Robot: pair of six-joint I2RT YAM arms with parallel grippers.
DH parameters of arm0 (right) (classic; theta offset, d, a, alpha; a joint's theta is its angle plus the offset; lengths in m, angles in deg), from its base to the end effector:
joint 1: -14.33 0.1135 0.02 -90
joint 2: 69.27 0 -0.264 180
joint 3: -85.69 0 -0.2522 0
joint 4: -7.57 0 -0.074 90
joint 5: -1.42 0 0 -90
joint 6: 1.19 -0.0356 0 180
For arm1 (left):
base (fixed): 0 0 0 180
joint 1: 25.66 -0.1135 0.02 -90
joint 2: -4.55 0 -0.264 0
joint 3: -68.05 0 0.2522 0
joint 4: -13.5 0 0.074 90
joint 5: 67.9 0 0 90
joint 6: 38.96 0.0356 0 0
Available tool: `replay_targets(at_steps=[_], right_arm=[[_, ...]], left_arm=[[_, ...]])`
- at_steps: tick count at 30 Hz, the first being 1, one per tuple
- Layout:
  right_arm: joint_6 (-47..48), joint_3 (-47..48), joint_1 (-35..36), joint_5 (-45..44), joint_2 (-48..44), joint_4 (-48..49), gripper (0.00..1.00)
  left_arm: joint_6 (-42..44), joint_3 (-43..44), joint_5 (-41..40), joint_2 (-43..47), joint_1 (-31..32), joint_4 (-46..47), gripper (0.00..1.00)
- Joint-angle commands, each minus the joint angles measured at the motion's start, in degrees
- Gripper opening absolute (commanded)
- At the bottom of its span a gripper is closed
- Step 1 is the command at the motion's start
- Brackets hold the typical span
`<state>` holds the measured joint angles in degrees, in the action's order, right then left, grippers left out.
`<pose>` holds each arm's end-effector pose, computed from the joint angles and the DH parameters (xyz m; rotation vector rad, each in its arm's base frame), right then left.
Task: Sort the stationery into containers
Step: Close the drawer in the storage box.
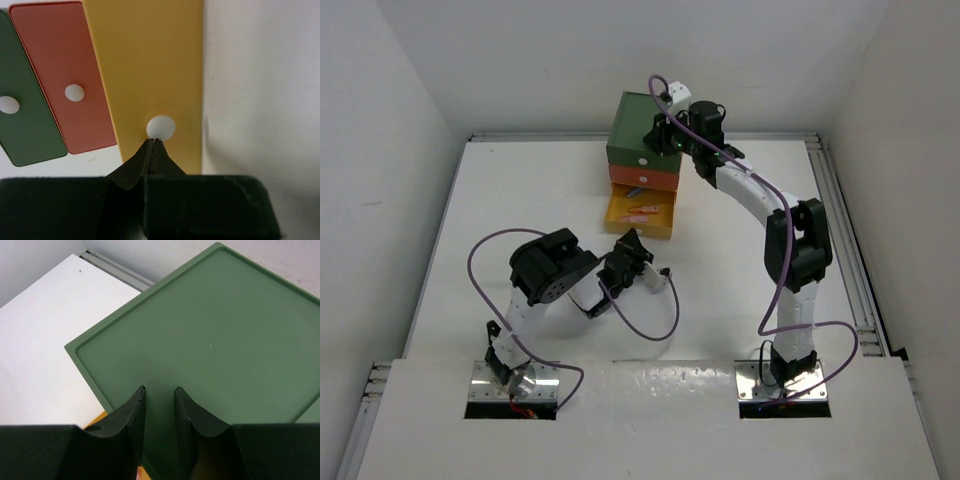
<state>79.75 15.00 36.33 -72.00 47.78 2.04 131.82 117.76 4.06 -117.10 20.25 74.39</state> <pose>0.4553 0.1949 0.2898 -0.4154 1.7923 0.6439 0.2463 -0.2384 0.0778 1.4988 1.0149 0.7147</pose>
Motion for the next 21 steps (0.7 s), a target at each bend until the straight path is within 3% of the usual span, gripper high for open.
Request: replay_targets(at_steps=[1,21], right_arm=[[-0.52,-1.33,0.5,1.53,-1.48,-3.4,0.28],[-0.26,-3.52,0.5,2.4,-2.01,-4.27,0.25]], left_arm=[[-0.18,3.33,1.96,-1.57,-2.4,3.22,0.0],[3.16,19.86,7.5,-11.95,-8.91,0.41,0.0]])
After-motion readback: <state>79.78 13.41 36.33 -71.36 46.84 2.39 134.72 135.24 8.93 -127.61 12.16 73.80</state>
